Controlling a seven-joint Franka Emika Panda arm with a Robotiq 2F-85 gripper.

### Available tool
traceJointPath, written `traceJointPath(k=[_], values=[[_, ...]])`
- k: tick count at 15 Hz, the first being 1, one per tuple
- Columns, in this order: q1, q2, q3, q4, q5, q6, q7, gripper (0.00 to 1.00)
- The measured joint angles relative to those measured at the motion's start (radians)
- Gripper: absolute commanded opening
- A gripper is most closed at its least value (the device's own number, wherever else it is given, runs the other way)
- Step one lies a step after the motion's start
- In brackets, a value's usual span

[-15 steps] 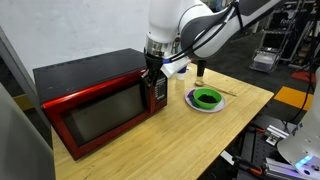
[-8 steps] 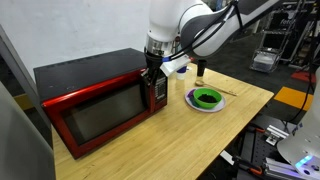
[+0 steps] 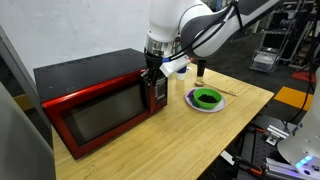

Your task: Remove the light green bowl from the microwave and put it on the table

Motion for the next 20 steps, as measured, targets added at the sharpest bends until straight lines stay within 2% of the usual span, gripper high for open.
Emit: traceJointPath(k=[8,14,20], values=[[0.028,-0.051,0.049,-0.094,-0.191,0.07,0.239,0.06],[0.06,-0.143,0.139,-0.191,-0.205,0.033,0.428,0.06],[0.061,-0.164,0.17,-0.213,-0.191,0.035,0.436,0.06]])
